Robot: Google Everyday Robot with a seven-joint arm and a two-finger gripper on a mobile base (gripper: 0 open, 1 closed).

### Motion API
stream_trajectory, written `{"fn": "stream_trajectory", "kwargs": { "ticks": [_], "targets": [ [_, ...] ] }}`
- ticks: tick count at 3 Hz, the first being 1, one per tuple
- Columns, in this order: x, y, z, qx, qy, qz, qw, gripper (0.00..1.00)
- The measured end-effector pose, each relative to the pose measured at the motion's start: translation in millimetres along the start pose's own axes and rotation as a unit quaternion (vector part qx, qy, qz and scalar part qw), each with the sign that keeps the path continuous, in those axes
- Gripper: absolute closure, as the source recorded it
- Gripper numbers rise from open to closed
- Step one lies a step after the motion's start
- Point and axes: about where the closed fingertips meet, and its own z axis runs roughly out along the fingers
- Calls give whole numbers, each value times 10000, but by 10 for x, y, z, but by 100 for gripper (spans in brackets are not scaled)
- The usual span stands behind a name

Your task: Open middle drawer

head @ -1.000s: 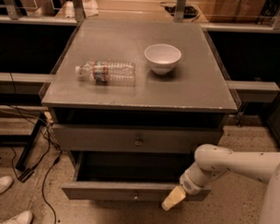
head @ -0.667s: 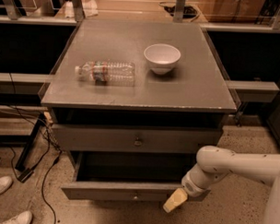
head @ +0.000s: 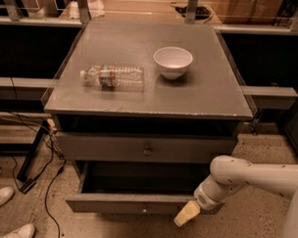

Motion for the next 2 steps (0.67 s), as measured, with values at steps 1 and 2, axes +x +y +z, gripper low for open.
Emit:
{"fn": "stream_trajectory", "kwargs": {
  "ticks": [1, 2],
  "targets": [
    [-21, -19, -3, 0, 0, 1, 10000, 0],
    [21, -23, -15, 3, 21, 77, 10000, 0]
  ]
}}
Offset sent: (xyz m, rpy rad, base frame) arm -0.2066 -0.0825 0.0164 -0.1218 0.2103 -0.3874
